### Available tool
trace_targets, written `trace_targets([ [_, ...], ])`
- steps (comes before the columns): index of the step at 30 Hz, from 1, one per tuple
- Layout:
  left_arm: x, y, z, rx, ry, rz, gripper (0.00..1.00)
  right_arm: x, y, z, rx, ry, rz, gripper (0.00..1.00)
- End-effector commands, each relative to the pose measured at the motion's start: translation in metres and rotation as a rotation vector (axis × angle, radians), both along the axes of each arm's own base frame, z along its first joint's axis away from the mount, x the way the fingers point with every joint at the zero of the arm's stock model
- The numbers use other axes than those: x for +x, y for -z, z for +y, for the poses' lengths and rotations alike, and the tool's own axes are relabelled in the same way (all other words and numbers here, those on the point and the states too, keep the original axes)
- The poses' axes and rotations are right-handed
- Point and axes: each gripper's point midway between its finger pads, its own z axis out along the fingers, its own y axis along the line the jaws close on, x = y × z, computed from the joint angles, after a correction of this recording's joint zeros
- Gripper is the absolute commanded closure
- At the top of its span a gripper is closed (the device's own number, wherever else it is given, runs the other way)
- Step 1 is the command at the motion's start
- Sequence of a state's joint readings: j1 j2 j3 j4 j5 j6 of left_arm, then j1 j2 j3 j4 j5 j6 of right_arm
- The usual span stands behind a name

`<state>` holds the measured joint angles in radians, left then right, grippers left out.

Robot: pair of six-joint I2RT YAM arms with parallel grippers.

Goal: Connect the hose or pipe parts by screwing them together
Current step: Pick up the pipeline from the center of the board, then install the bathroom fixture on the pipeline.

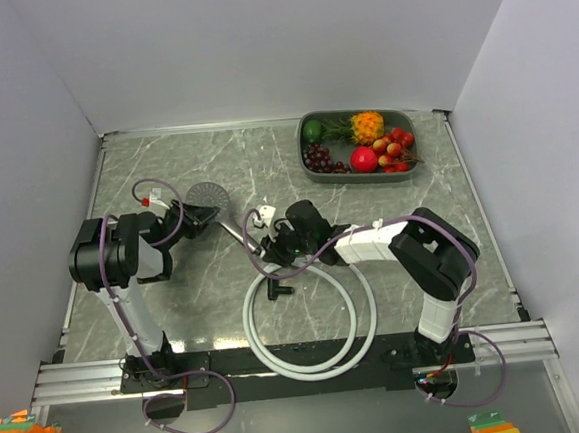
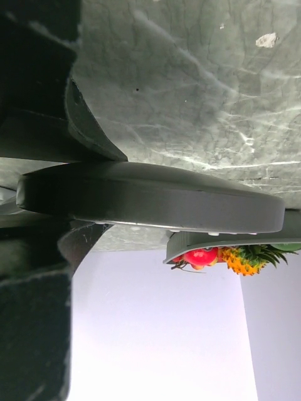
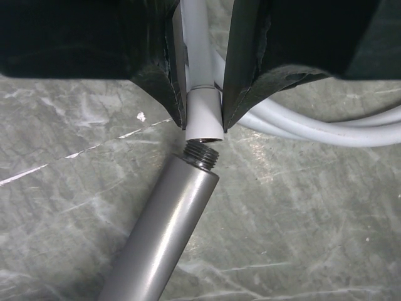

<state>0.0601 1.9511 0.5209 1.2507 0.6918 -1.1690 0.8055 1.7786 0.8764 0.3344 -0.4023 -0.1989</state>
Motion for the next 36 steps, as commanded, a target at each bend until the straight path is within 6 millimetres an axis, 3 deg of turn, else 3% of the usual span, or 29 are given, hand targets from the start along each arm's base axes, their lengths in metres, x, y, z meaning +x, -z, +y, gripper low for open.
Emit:
trace_targets([
  [1, -0.001, -0.036, -0.007, -0.006, 0.028, -0.141, 0.99, 0.010, -0.013, 0.008, 0.069, 0.055, -0.060, 0.76],
  [10, -0.005, -0.038, -0.008, -0.002, 0.022, -0.149, 0.99, 0.014, -0.018, 0.013, 0.101, 0.110, -0.075, 0.78],
  [15, -0.008, -0.040, -0.016, -0.005, 0.030, -0.155, 0.99, 0.030, -0.034, 0.018, 0.166, 0.251, -0.120, 0.79],
  [21, -0.009, -0.036, -0.017, -0.013, 0.027, -0.136, 0.99, 0.030, -0.048, 0.033, 0.232, 0.315, -0.177, 0.81],
  [26, -0.011, -0.035, -0.019, -0.028, 0.040, -0.132, 0.99, 0.028, -0.060, 0.033, 0.281, 0.316, -0.210, 0.81],
  [30, -0.013, -0.032, -0.020, -0.014, 0.046, -0.123, 0.99, 0.037, -0.063, 0.026, 0.266, 0.369, -0.237, 0.80],
  [36, -0.018, -0.034, -0.023, -0.026, 0.060, -0.124, 0.99, 0.053, -0.083, 0.023, 0.348, 0.481, -0.258, 0.81],
])
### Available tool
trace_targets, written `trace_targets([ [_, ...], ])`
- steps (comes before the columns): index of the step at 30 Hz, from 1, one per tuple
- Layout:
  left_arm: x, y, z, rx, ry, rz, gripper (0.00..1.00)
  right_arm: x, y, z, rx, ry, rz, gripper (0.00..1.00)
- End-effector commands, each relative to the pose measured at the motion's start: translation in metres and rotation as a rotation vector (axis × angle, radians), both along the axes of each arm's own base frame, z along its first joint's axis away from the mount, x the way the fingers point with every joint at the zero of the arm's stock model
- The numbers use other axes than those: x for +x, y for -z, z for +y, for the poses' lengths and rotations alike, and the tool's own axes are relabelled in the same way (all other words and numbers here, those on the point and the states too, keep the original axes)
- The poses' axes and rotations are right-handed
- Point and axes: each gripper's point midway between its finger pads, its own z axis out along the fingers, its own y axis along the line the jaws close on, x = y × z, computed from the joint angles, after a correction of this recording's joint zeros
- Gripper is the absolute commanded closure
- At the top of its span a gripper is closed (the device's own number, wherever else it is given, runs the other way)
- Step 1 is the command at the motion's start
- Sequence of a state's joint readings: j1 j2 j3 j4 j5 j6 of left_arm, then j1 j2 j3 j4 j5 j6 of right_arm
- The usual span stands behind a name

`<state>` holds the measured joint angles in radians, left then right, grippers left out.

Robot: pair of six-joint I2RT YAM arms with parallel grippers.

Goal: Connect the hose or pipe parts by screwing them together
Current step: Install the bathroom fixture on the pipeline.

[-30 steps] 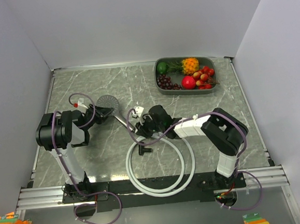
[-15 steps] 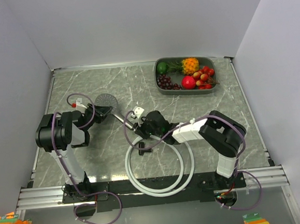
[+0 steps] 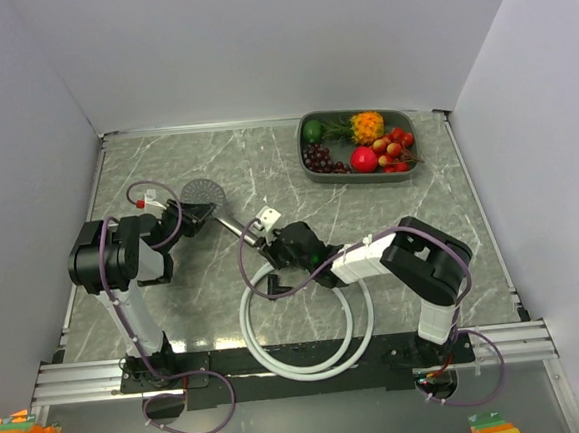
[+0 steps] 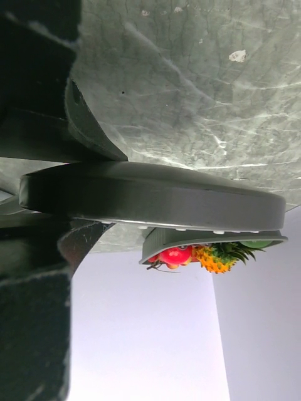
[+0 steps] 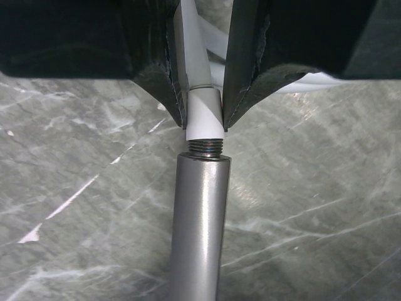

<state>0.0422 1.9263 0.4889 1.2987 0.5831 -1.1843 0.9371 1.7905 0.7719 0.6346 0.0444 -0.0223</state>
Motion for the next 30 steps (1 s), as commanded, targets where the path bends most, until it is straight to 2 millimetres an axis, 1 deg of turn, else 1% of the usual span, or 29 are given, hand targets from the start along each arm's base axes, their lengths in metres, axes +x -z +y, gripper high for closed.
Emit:
trace_targets([
  [1, -0.024, -0.028, -0.030, -0.029, 0.158, -0.096, 0.99, 0.036, -0.080, 0.019, 0.266, 0.120, -0.162, 0.80],
  [5, -0.027, -0.028, -0.033, -0.047, 0.186, -0.095, 0.99, 0.033, -0.093, 0.035, 0.302, 0.052, -0.161, 0.80],
  [6, -0.029, -0.028, -0.034, -0.049, 0.198, -0.095, 0.99, 0.028, -0.094, 0.040, 0.305, 0.008, -0.154, 0.80],
  [8, -0.029, -0.029, -0.035, -0.050, 0.203, -0.102, 0.99, 0.025, -0.094, 0.041, 0.304, -0.020, -0.142, 0.80],
  [9, -0.030, -0.029, -0.036, -0.047, 0.212, -0.105, 0.99, 0.021, -0.094, 0.043, 0.324, -0.067, -0.107, 0.81],
  [11, -0.031, -0.031, -0.036, -0.048, 0.215, -0.112, 0.99, 0.018, -0.093, 0.041, 0.346, -0.091, -0.076, 0.81],
  [12, -0.031, -0.031, -0.037, -0.048, 0.220, -0.110, 0.99, 0.022, -0.094, 0.036, 0.370, -0.081, -0.048, 0.81],
  [14, -0.033, -0.031, -0.037, -0.044, 0.226, -0.112, 0.99, 0.021, -0.090, 0.032, 0.398, -0.091, -0.010, 0.82],
  [15, -0.034, -0.030, -0.037, -0.043, 0.228, -0.107, 0.99, 0.022, -0.094, 0.030, 0.437, -0.083, 0.012, 0.82],
  [17, -0.036, -0.032, -0.038, -0.041, 0.236, -0.112, 0.99, 0.029, -0.092, 0.025, 0.468, -0.082, 0.051, 0.82],
  [18, -0.037, -0.032, -0.038, -0.043, 0.242, -0.112, 0.99, 0.029, -0.094, 0.025, 0.498, -0.080, 0.076, 0.82],
  [19, -0.038, -0.033, -0.040, -0.049, 0.252, -0.111, 0.99, 0.034, -0.096, 0.022, 0.520, -0.072, 0.082, 0.82],
  [20, -0.040, -0.035, -0.040, -0.048, 0.257, -0.116, 0.99, 0.034, -0.093, 0.023, 0.527, -0.085, 0.103, 0.82],
  [22, -0.041, -0.036, -0.041, -0.047, 0.268, -0.120, 0.99, 0.035, -0.097, 0.023, 0.571, -0.091, 0.133, 0.82],
  [25, -0.046, -0.040, -0.043, -0.037, 0.295, -0.133, 0.99, 0.040, -0.096, 0.020, 0.618, -0.108, 0.199, 0.82],
  [26, -0.048, -0.040, -0.044, -0.036, 0.302, -0.133, 0.99, 0.044, -0.095, 0.018, 0.635, -0.108, 0.211, 0.82],
  [27, -0.050, -0.040, -0.045, -0.031, 0.315, -0.134, 0.99, 0.041, -0.097, 0.018, 0.664, -0.126, 0.251, 0.82],
  [29, -0.052, -0.039, -0.047, -0.034, 0.332, -0.129, 0.99, 0.044, -0.101, 0.015, 0.716, -0.143, 0.256, 0.82],
  [30, -0.054, -0.040, -0.048, -0.039, 0.348, -0.133, 0.99, 0.040, -0.102, 0.015, 0.747, -0.165, 0.300, 0.81],
])
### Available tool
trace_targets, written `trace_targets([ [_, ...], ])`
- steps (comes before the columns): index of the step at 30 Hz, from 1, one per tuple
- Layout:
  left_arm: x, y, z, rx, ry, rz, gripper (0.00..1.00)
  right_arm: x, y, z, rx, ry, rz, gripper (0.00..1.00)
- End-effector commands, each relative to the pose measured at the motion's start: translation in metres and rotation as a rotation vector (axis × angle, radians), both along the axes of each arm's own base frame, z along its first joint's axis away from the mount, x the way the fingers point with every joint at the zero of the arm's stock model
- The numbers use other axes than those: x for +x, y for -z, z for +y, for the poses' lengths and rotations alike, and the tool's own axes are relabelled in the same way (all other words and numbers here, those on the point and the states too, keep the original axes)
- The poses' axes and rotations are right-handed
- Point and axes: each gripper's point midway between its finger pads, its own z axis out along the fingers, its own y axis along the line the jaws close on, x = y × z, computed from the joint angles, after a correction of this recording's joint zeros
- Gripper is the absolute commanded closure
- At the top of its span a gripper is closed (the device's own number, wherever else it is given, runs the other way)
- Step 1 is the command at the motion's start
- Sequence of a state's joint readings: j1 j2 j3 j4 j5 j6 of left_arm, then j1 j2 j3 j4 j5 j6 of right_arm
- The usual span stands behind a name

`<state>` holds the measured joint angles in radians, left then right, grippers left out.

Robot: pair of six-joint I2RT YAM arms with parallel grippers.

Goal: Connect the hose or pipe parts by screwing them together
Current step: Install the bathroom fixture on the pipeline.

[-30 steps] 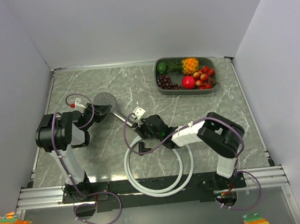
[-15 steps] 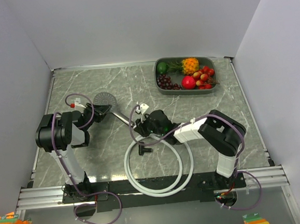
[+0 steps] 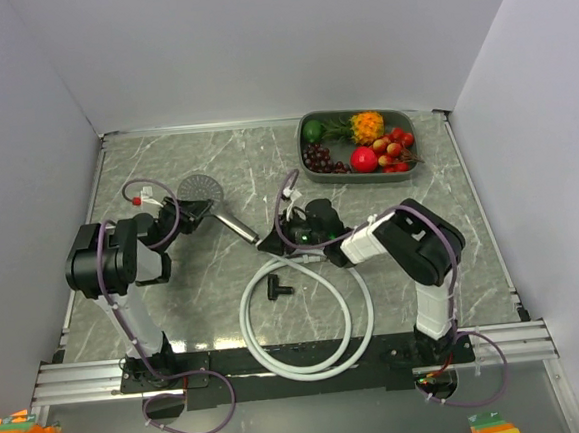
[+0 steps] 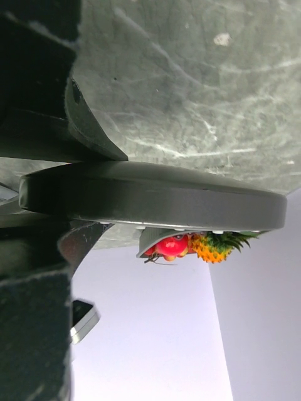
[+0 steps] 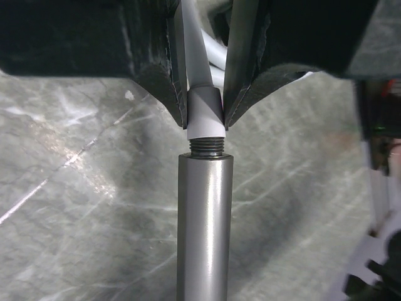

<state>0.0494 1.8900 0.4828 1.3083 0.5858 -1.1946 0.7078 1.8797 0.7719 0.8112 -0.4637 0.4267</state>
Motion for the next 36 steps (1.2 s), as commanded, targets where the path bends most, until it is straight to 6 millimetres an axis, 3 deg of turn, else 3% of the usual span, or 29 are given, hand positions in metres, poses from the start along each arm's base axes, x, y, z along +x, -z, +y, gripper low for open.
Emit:
trace_targets([
  [1, -0.056, -0.028, -0.051, -0.038, 0.361, -0.099, 0.99, 0.033, -0.095, 0.014, 0.377, 0.015, -0.101, 0.81],
  [7, -0.060, -0.030, -0.051, -0.012, 0.367, -0.109, 0.99, 0.037, -0.102, 0.006, 0.525, 0.011, -0.040, 0.78],
  [8, -0.060, -0.031, -0.051, -0.013, 0.367, -0.108, 0.99, 0.038, -0.095, 0.006, 0.536, 0.009, -0.022, 0.77],
  [9, -0.061, -0.031, -0.051, -0.012, 0.370, -0.112, 0.99, 0.037, -0.105, 0.005, 0.588, -0.007, -0.022, 0.75],
  [10, -0.061, -0.031, -0.052, -0.020, 0.376, -0.107, 0.99, 0.039, -0.096, 0.004, 0.591, -0.013, 0.005, 0.75],
  [15, -0.064, -0.029, -0.053, -0.028, 0.386, -0.101, 0.99, 0.047, -0.093, 0.003, 0.619, -0.062, 0.046, 0.70],
  [19, -0.065, -0.028, -0.053, -0.042, 0.389, -0.101, 0.99, 0.041, -0.099, 0.003, 0.599, -0.107, -0.018, 0.57],
  [22, -0.066, -0.029, -0.054, -0.063, 0.390, -0.097, 0.99, 0.040, -0.099, 0.004, 0.594, -0.120, -0.029, 0.43],
  [23, -0.065, -0.030, -0.053, -0.064, 0.387, -0.096, 0.99, 0.040, -0.097, 0.002, 0.589, -0.109, -0.030, 0.34],
  [25, -0.066, -0.031, -0.053, -0.067, 0.389, -0.097, 0.99, 0.041, -0.095, 0.000, 0.584, -0.101, -0.032, 0.31],
  [30, -0.064, -0.031, -0.053, -0.051, 0.376, -0.099, 0.99, 0.054, -0.084, -0.035, 0.540, -0.016, -0.023, 0.29],
  [33, -0.061, -0.030, -0.047, -0.034, 0.354, -0.097, 0.99, 0.052, -0.078, -0.054, 0.449, 0.004, -0.029, 0.27],
  [34, -0.059, -0.031, -0.046, -0.027, 0.343, -0.102, 0.99, 0.047, -0.091, -0.062, 0.412, 0.009, -0.059, 0.27],
  [36, -0.056, -0.026, -0.041, -0.006, 0.324, -0.087, 0.99, 0.046, -0.090, -0.065, 0.251, 0.024, -0.209, 0.27],
])
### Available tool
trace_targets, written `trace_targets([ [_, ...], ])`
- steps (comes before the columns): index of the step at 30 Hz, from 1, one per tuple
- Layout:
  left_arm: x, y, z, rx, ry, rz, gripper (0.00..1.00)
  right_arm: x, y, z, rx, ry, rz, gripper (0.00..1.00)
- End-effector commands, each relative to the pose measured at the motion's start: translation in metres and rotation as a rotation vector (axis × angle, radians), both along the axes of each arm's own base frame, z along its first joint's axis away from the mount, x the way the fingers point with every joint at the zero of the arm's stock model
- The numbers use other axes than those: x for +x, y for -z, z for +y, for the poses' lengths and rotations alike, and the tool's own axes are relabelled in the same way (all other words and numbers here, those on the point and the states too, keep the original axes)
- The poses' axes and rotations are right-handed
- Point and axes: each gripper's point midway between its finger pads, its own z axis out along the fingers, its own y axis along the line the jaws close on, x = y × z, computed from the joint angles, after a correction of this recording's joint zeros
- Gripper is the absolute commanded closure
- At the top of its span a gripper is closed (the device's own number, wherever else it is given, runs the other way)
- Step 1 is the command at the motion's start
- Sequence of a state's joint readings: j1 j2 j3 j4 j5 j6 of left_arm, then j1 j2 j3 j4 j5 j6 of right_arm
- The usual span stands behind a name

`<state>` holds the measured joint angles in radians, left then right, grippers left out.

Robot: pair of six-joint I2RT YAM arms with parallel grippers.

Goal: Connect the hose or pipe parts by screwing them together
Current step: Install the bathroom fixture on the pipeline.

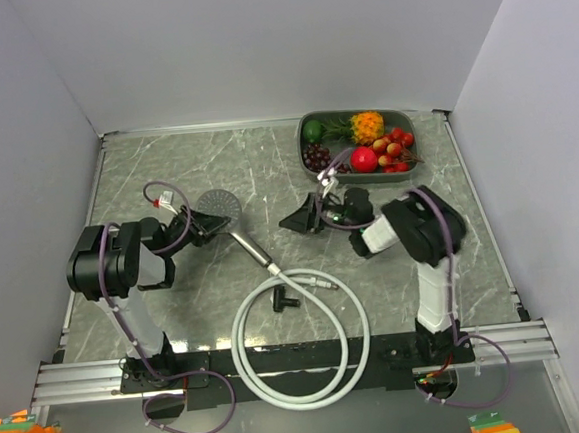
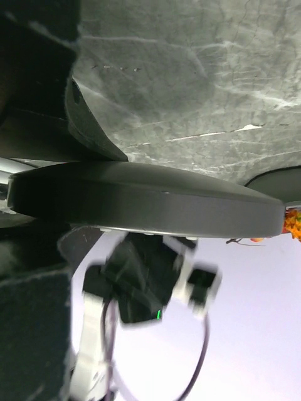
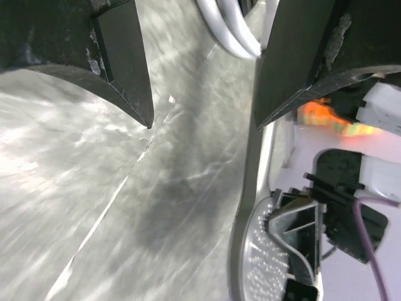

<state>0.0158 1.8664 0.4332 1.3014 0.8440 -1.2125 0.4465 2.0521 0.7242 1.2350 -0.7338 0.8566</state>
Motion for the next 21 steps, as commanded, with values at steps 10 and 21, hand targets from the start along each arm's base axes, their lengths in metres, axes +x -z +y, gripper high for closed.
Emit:
trace_targets([
  [10, 0.010, -0.025, 0.014, 0.094, -0.042, -0.137, 0.99, -0.040, -0.075, 0.009, -0.864, -0.129, -0.627, 0.30],
  [21, 0.015, -0.017, 0.021, 0.109, -0.066, -0.107, 0.99, -0.082, -0.048, 0.032, -1.187, -0.215, -0.643, 0.31],
])
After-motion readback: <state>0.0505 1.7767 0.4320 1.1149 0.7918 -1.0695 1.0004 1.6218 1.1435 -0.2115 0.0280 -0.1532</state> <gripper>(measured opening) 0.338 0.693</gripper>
